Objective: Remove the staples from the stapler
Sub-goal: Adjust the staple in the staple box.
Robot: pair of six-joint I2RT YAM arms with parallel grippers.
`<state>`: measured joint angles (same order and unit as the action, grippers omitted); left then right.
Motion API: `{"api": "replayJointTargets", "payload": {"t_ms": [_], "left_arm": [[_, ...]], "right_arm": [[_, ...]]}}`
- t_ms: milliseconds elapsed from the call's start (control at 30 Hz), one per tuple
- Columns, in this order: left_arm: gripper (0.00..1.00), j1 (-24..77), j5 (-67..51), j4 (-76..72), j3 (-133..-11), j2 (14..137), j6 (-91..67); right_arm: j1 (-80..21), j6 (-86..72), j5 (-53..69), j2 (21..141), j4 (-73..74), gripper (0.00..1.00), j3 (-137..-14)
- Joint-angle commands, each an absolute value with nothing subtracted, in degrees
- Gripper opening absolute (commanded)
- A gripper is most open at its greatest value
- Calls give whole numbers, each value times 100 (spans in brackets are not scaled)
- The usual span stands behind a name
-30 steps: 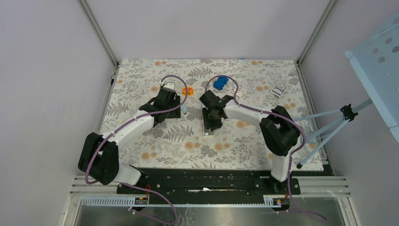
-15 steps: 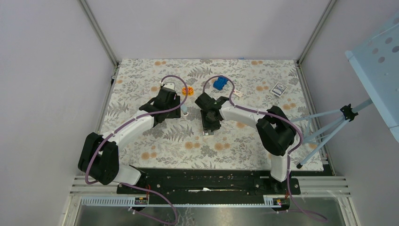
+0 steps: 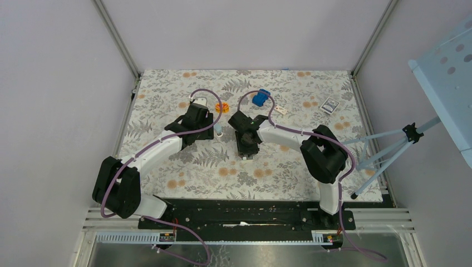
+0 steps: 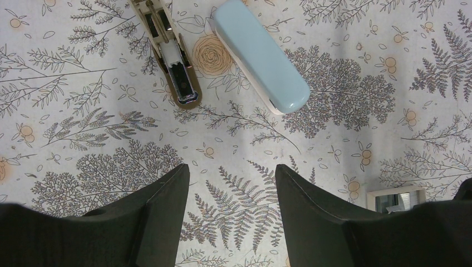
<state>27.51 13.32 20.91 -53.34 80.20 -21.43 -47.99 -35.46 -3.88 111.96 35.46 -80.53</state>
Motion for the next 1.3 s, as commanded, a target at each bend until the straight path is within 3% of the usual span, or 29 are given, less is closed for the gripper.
{"api": "replayJointTargets", "payload": {"t_ms": [0, 600, 1000, 1267], "left_arm": [[63, 2772, 1355, 1956, -5537, 7975, -2162], [63, 2791, 1384, 1986, -5540, 7937, -2153], [63, 2856, 1574, 2288, -5698, 7801, -1984], [63, 2908, 1701, 2187, -5577, 7743, -1971]], "right_arm": [[-4881, -3605, -450, 11249, 3627, 41, -8288], [-4941, -3509, -679, 11546, 3903, 38, -8470], [-4985, -3475, -1045, 11699, 4133, 30, -8533], [-5017, -3487, -1035, 11718, 4140, 19, -8595]]}}
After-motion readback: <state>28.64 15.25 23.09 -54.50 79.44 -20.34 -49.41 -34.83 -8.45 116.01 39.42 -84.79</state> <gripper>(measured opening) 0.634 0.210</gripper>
